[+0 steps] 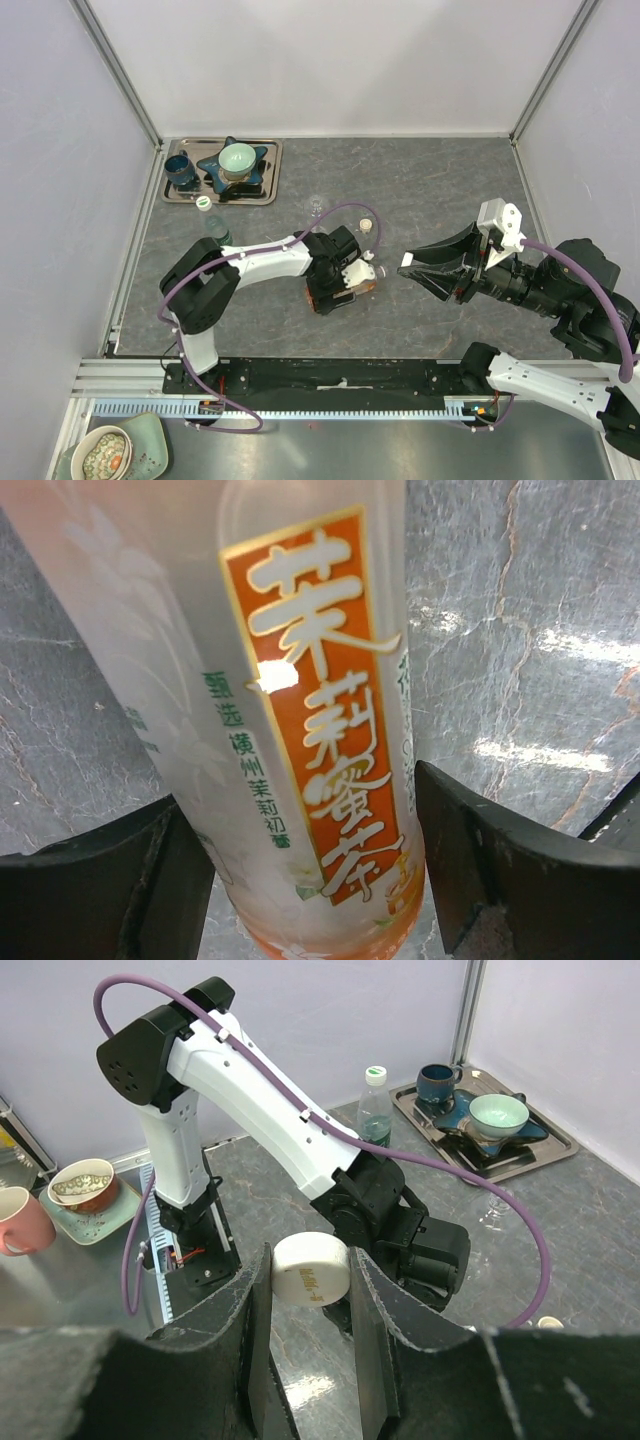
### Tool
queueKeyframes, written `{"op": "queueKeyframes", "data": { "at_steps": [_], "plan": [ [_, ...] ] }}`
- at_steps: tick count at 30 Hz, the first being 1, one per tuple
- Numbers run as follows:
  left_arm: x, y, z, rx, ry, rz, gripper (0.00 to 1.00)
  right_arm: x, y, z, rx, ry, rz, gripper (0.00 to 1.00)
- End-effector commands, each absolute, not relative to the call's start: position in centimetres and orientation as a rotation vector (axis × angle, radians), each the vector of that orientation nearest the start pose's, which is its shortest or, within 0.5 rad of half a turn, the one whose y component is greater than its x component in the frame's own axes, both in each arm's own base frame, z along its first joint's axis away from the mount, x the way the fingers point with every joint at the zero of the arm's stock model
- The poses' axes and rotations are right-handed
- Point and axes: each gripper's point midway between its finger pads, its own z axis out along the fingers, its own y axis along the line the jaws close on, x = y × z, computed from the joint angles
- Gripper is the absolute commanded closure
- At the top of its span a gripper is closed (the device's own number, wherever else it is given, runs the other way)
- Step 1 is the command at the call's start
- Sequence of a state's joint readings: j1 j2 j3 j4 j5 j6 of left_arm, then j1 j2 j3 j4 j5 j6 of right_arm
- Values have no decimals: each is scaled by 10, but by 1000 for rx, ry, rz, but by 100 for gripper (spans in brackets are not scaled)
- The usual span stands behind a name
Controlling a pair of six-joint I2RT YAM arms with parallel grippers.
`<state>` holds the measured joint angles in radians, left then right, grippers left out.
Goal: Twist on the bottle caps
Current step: Pick up the plastic bottle at the center of the board.
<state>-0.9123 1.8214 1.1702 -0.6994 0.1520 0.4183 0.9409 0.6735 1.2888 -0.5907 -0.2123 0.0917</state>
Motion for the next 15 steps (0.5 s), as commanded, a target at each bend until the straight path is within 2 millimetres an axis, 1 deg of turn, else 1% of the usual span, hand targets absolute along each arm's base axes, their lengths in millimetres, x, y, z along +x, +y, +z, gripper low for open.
{"op": "queueKeyframes", "data": {
  "at_steps": [1,2,7,8,9,10,12,15],
  "plan": [
    [185,-269,12,1772,2442,-304,18,98,205,444,-799,1375,997,80],
    [186,-271,12,1756,2451,-298,18,97,205,444,-801,1374,1000,80],
    [181,-269,8,1754,2481,-290,23,97,205,443,-802,1375,997,80],
    [180,-266,6,1756,2483,-277,27,97,206,443,-803,1377,999,80],
    [181,-266,6,1753,2480,-267,35,97,205,443,-804,1376,998,80],
    [181,-267,6,1753,2471,-266,42,97,206,442,-804,1378,998,80],
    [180,-267,7,1751,2467,-266,50,97,206,442,-805,1379,997,80],
    [178,-265,8,1761,2449,-262,52,97,206,443,-807,1374,999,80]
  ]
}}
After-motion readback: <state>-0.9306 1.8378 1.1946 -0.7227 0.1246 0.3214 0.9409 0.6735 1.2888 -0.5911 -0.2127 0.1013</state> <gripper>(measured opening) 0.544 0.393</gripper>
